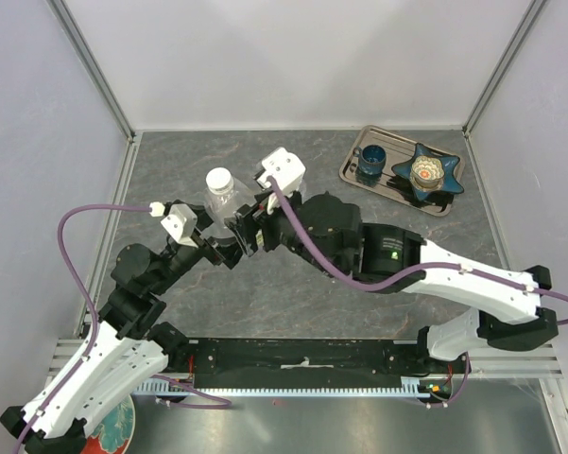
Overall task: Screw on the bottle caps
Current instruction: Screw the bottle cap onto the plastic bottle.
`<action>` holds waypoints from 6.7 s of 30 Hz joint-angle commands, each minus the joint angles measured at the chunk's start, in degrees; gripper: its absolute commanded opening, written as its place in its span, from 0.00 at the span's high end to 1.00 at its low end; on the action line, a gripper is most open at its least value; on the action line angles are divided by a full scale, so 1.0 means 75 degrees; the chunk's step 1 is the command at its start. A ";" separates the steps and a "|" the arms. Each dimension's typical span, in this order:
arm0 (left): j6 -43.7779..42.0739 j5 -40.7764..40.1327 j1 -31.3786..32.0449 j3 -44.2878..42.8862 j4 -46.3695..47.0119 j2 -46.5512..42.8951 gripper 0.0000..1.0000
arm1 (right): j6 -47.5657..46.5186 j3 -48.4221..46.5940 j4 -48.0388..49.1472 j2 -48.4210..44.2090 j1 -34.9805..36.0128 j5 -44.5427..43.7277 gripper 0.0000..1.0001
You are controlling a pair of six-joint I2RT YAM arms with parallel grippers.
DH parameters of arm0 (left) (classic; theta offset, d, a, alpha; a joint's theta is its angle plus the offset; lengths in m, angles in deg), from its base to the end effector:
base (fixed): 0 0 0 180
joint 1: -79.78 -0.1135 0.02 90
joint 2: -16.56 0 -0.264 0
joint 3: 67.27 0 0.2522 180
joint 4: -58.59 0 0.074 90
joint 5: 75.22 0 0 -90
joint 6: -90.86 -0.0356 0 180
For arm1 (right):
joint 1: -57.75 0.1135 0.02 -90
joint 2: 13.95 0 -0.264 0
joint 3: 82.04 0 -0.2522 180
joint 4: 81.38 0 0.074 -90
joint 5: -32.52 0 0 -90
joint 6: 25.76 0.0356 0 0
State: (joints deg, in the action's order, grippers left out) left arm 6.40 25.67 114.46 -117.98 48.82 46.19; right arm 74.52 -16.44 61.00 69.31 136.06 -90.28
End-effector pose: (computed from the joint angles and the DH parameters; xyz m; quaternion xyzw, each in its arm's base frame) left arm 0.1053 -0.0810 0.3561 0.2298 0.5924 -0.3212 0.7022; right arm 0.0813 0.2978 0.4944 -0.2444 0.6983 0.2954 0.6044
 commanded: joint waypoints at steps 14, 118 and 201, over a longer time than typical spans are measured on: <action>0.1300 0.5786 -0.0041 0.0087 0.1109 0.0210 0.98 | -0.1489 -0.0854 -0.1460 -0.1399 -0.2366 0.9175 0.12; 0.0315 0.3441 -0.0123 0.0298 0.0710 -0.0071 0.98 | -0.0656 0.0049 -0.0686 -0.1715 -0.2611 0.5822 0.02; 0.0867 0.4912 -0.0194 -0.0159 0.0851 0.0585 0.98 | -0.1629 -0.0011 -0.1038 -0.0086 -0.2659 1.0924 0.98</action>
State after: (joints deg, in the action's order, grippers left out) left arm 13.92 76.97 113.67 -116.34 54.33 50.63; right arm 67.75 -16.28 63.78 68.11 115.75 -3.37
